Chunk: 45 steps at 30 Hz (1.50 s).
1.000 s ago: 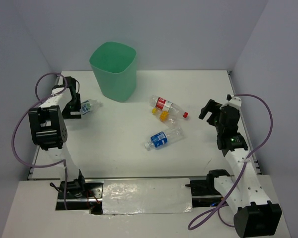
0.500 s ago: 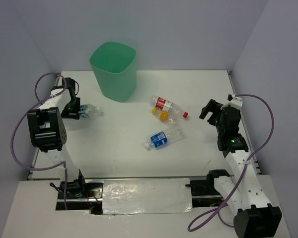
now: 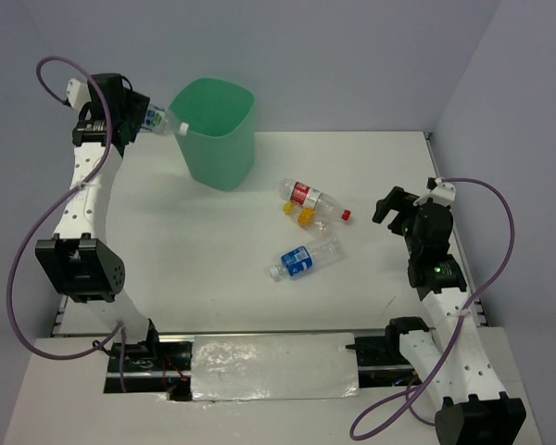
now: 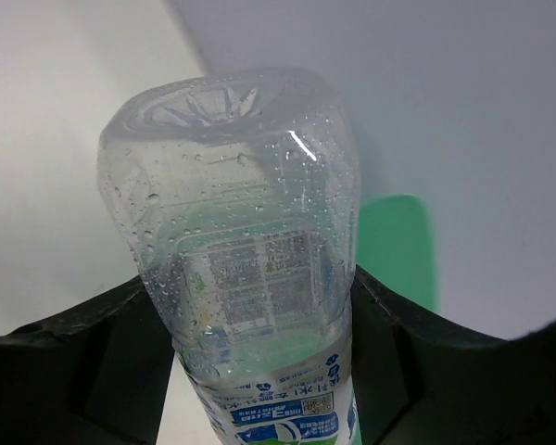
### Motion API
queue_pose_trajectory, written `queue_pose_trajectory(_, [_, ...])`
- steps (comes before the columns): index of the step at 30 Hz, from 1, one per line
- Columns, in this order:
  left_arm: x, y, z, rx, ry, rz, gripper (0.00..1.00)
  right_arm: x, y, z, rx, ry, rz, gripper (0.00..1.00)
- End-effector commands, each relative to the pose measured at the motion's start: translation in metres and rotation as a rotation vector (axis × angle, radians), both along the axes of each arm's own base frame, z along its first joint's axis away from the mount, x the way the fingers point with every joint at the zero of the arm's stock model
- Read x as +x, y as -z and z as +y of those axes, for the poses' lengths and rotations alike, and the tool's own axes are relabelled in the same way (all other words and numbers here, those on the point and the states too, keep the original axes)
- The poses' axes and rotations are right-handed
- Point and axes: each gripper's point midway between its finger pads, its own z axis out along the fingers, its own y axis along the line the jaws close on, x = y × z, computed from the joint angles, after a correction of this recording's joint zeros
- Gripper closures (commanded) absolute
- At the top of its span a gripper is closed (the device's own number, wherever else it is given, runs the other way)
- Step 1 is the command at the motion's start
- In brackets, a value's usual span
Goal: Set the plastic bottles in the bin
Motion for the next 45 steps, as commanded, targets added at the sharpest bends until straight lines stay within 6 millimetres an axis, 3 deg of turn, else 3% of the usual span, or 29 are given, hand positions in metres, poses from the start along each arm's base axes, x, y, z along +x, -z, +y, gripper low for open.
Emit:
queue_pose_trajectory(1, [0.003,-0.088,-0.011,0.12,0.03,-0.223,0.65,0.001,-0.023,0.001,-0.01,-0.017,-0.071,0.0])
queue_pose_trajectory(4, [0.013,-0.118,-0.024,0.154,0.053,-0.319,0.62,0.002,-0.023,0.002,-0.01,-0.025,-0.074,0.0])
queue_pose_trajectory(5, [0.022,-0.12,-0.023,0.162,0.049,-0.333,0.62,0.003,-0.023,0.002,-0.012,-0.024,-0.071,0.0])
queue_pose_trajectory(6, [0.026,-0.139,-0.037,0.169,0.068,-0.376,0.62,0.003,-0.022,0.001,-0.013,-0.019,-0.069,0.0])
queue_pose_trajectory(7, [0.038,-0.13,-0.045,0.196,0.069,-0.354,0.61,0.004,-0.021,0.001,-0.013,-0.018,-0.064,0.0])
queue_pose_trajectory(9, [0.046,-0.15,-0.055,0.234,0.069,-0.398,0.59,0.006,-0.018,0.002,-0.013,-0.021,-0.055,0.0])
queue_pose_trajectory(13, [0.07,-0.138,-0.084,0.312,0.108,-0.381,0.45,0.008,-0.015,0.002,-0.016,-0.027,-0.038,0.0])
queue_pose_trajectory(17, [0.091,-0.115,-0.098,0.33,0.15,-0.374,0.29,0.009,-0.014,0.003,-0.016,-0.033,-0.032,0.0])
queue_pose_trajectory(21, [0.094,-0.102,-0.108,0.333,0.203,-0.369,0.13,0.009,-0.014,0.004,-0.019,-0.035,-0.033,0.0])
queue_pose_trajectory(22, [0.093,-0.105,-0.11,0.338,0.206,-0.385,0.02,0.009,-0.014,0.004,-0.019,-0.035,-0.034,0.0])
queue_pose_trajectory(27, [0.083,-0.121,-0.11,0.378,0.204,-0.387,0.01,0.01,-0.013,0.005,-0.019,-0.045,-0.028,0.0])
queue_pose_trajectory(34, [0.051,-0.144,-0.129,0.483,0.359,-0.395,0.01,0.011,-0.011,0.011,-0.008,-0.079,-0.022,0.0])
queue_pose_trajectory(36, [0.039,-0.135,-0.14,0.538,0.441,-0.365,0.01,0.011,-0.01,0.013,0.007,-0.081,-0.013,0.0])
queue_pose_trajectory(37, [0.023,-0.15,-0.147,0.554,0.49,-0.398,0.01,0.011,-0.011,0.014,0.012,-0.082,-0.01,0.0])
queue_pose_trajectory(38, [0.016,-0.136,-0.153,0.574,0.537,-0.363,0.01,0.011,-0.011,0.015,0.019,-0.088,-0.008,0.0])
queue_pose_trajectory(39, [0.004,-0.134,-0.162,0.604,0.583,-0.352,0.01,0.01,-0.013,0.018,0.035,-0.098,-0.01,0.0])
queue_pose_trajectory(40, [-0.017,-0.148,-0.163,0.609,0.597,-0.37,0.01,0.01,-0.013,0.018,0.045,-0.095,-0.009,0.0])
queue_pose_trajectory(41, [-0.027,-0.128,-0.171,0.606,0.661,-0.335,0.01,0.01,-0.015,0.018,0.056,-0.089,-0.012,0.0])
queue_pose_trajectory(42, [-0.039,-0.125,-0.182,0.617,0.713,-0.347,0.01,0.007,-0.013,0.019,0.075,-0.083,0.001,0.0])
queue_pose_trajectory(43, [-0.063,-0.141,-0.185,0.621,0.735,-0.401,0.01,0.006,-0.012,0.018,0.08,-0.071,0.011,0.0])
queue_pose_trajectory(44, [-0.072,-0.109,-0.199,0.61,0.823,-0.369,0.01,0.003,-0.008,0.017,0.086,-0.065,0.033,0.0])
queue_pose_trajectory(45, [-0.096,-0.125,-0.21,0.623,0.858,-0.447,0.01,0.001,-0.007,0.017,0.108,-0.052,0.039,0.0])
